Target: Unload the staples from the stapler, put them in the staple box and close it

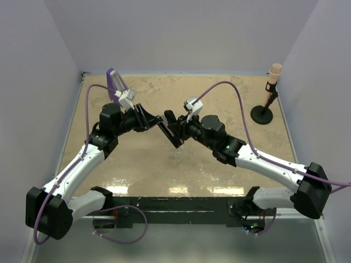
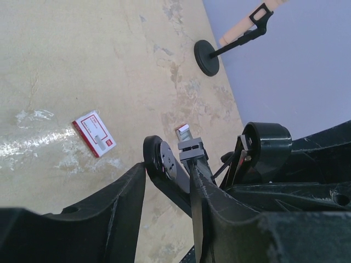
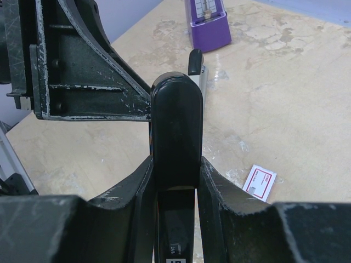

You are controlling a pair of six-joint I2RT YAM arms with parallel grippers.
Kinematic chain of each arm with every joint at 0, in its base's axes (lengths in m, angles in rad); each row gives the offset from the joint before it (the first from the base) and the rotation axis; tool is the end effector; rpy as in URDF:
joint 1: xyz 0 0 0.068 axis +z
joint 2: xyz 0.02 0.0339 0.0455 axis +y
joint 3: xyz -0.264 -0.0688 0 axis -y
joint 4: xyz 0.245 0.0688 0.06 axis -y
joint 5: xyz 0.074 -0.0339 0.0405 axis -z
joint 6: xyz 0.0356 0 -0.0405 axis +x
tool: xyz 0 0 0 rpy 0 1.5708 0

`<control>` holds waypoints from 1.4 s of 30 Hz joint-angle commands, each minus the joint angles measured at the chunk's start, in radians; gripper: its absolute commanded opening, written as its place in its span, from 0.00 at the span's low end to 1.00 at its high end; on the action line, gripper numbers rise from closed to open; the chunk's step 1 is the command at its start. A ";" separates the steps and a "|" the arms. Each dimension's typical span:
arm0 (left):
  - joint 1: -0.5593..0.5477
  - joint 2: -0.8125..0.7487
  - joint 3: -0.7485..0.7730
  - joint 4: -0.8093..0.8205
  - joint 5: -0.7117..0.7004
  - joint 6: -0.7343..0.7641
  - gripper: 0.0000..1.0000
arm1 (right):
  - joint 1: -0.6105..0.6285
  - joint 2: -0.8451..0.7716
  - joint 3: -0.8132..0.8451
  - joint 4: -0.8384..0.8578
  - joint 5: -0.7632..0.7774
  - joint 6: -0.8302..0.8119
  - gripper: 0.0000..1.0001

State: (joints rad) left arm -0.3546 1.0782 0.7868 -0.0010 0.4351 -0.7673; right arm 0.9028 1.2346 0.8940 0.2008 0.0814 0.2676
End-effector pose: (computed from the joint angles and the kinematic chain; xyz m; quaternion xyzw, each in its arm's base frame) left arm 0.2281 -0.1005 0.3026 -0.0345 0.7934 -0.4566 0.4011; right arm 0.1833 0.2277 0.3222 -0.2102 0.7248 0.3364 0.5633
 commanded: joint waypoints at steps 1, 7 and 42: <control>0.006 -0.021 -0.011 0.018 -0.056 0.002 0.42 | 0.013 -0.057 0.013 0.114 -0.019 0.002 0.00; 0.008 -0.024 -0.012 0.019 -0.061 -0.016 0.39 | 0.016 -0.067 0.006 0.121 -0.020 0.004 0.00; 0.009 0.054 -0.090 0.275 0.105 -0.164 0.24 | 0.024 -0.001 -0.037 0.224 -0.039 0.009 0.00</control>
State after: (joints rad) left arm -0.3527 1.1294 0.7189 0.1204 0.4782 -0.9051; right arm 0.9146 1.2385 0.8497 0.2695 0.0948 0.2668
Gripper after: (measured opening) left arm 0.303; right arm 0.332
